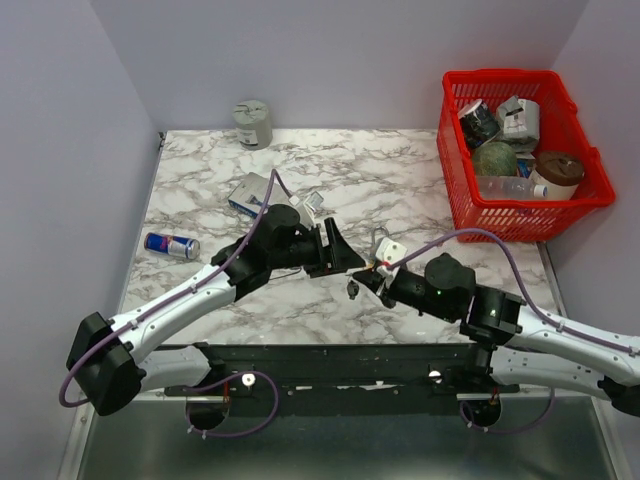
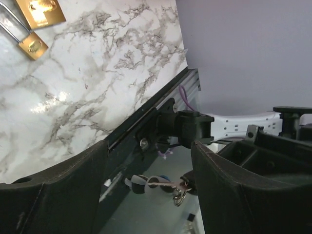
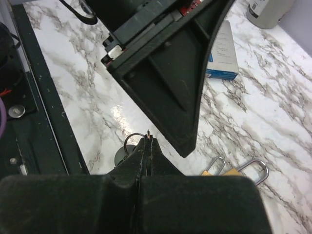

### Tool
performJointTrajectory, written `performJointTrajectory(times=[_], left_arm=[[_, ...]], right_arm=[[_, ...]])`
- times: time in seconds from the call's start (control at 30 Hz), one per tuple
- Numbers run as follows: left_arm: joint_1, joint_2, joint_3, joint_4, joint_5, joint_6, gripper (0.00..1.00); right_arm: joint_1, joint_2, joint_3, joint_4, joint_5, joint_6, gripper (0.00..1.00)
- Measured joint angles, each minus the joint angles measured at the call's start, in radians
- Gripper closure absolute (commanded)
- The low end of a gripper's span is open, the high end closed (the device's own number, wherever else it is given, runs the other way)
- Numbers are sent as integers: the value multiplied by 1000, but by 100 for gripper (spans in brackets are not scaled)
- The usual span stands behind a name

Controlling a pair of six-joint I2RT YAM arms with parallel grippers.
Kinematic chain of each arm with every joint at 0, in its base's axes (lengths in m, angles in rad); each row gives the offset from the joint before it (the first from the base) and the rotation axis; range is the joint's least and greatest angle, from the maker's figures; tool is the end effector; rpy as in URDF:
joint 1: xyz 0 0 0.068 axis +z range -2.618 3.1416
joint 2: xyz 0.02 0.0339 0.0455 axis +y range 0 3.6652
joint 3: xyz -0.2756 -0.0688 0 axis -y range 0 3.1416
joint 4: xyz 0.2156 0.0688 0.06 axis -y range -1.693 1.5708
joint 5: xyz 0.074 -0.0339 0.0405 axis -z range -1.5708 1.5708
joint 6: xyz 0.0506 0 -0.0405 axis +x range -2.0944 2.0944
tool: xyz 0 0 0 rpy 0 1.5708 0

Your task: Unlock with the key

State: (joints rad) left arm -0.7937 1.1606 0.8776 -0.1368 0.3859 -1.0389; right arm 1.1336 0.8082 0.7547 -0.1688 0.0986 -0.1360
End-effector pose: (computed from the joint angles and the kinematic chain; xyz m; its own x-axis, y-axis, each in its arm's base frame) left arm 0.1577 -0.1875 0.3144 -0.9219 -0.2013 -0.3309 0.2109 0.4556 -0.8648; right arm 0.0762 0.1514 0.3337 0.0242 -0.2668 -0.9634 -0.8656 0.4766 -0.1537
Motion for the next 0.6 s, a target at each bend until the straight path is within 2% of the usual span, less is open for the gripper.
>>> performJointTrajectory(times=[0.27, 0.43, 0.6], left_arm=[[0, -11, -10, 8, 0, -133, 27], [1, -13, -11, 7, 0, -155, 27], [2, -13, -12, -3, 0, -157, 26]], right_arm=[[151, 84, -19, 71, 247, -147, 99], [224, 127, -42, 143, 391, -227, 99], [254, 142, -43, 190, 467, -272, 99]])
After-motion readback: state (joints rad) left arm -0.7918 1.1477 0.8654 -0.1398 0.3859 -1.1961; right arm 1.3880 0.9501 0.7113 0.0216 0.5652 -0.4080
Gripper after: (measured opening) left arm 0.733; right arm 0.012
